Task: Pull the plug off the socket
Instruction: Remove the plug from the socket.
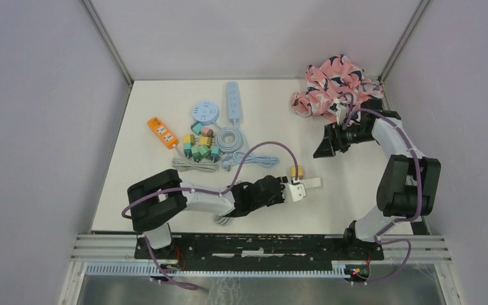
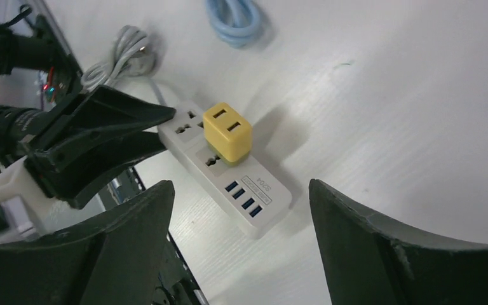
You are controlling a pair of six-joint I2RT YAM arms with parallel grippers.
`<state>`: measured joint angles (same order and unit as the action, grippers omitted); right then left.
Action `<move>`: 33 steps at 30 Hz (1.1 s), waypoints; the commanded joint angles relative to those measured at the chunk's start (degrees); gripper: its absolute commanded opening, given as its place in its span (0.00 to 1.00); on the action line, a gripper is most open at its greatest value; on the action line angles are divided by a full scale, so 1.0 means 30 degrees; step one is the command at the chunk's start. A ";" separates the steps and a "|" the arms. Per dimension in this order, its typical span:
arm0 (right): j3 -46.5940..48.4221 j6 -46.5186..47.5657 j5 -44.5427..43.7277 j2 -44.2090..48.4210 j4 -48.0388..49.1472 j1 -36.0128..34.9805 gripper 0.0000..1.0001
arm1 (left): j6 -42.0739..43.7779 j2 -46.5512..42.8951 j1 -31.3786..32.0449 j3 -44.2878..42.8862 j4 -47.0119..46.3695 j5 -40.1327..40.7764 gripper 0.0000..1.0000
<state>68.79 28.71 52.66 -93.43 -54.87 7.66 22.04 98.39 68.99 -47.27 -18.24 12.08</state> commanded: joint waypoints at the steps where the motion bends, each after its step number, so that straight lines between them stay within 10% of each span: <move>1: 0.0856 0.4874 0.3187 -0.0768 -0.3586 -0.0631 0.86 | 0.4736 -0.0231 0.1672 0.1684 -0.4619 0.5117 0.03; 9: 0.0702 0.8379 0.1557 -0.2215 -0.4747 -0.3064 1.00 | 0.8334 0.3043 0.4027 0.3225 -1.1960 1.0601 0.03; 22: -0.0971 0.8730 -0.1215 -0.1278 -0.0483 -0.7517 0.95 | 0.7585 0.3061 0.4826 0.3802 -1.2055 0.9778 0.03; 33: -0.0749 1.0184 -0.1886 -0.1396 -0.1229 -0.8844 0.25 | 0.6817 0.2764 0.4965 0.3976 -1.1893 0.9770 0.04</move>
<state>65.69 55.46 46.33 -97.71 -56.14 -18.11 43.86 108.31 83.68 -35.24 -49.69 39.97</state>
